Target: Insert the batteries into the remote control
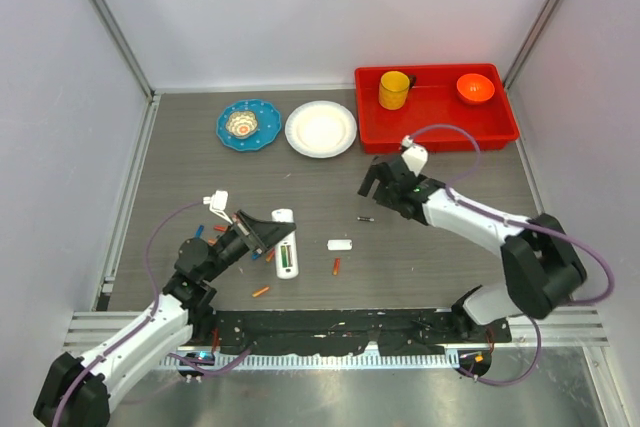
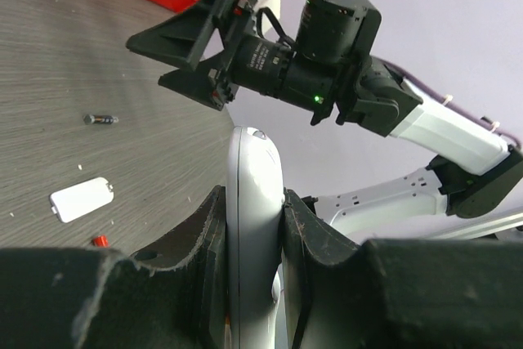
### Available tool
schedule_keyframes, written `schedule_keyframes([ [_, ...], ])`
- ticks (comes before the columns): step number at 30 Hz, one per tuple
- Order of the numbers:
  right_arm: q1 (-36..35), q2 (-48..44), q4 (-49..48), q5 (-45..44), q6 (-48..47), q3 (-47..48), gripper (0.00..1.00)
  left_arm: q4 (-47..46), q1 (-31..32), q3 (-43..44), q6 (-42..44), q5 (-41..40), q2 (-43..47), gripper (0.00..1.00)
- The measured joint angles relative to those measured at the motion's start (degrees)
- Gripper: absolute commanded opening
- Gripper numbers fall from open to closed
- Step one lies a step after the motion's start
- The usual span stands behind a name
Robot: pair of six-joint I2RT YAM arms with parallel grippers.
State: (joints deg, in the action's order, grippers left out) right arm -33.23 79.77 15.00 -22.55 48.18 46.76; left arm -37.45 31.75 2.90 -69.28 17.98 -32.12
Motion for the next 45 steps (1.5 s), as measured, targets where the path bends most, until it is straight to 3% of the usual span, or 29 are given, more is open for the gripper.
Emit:
schedule_keyframes([
  [4,-3.41,6.91,2.16,0.07,-0.33,4.28,0.83,-0.26,0.0,0.0,0.15,0.04,-1.31,0.0],
  [18,-9.6,15.19,9.03,-1.77,2.36,7.48,0.76,-0.44,0.0,-0.11,-0.15,0.13,0.94,0.0],
  [37,-10.16,18.53,10.47,-3.28,1.18,9.66,0.65,-0.44,0.0,-0.11,-0.55,0.24,1.66,0.0],
  [45,-10.23,18.53,10.54,-3.21,0.48,9.6,0.54,-0.42,0.0,-0.11,-0.57,0.24,1.88,0.0],
])
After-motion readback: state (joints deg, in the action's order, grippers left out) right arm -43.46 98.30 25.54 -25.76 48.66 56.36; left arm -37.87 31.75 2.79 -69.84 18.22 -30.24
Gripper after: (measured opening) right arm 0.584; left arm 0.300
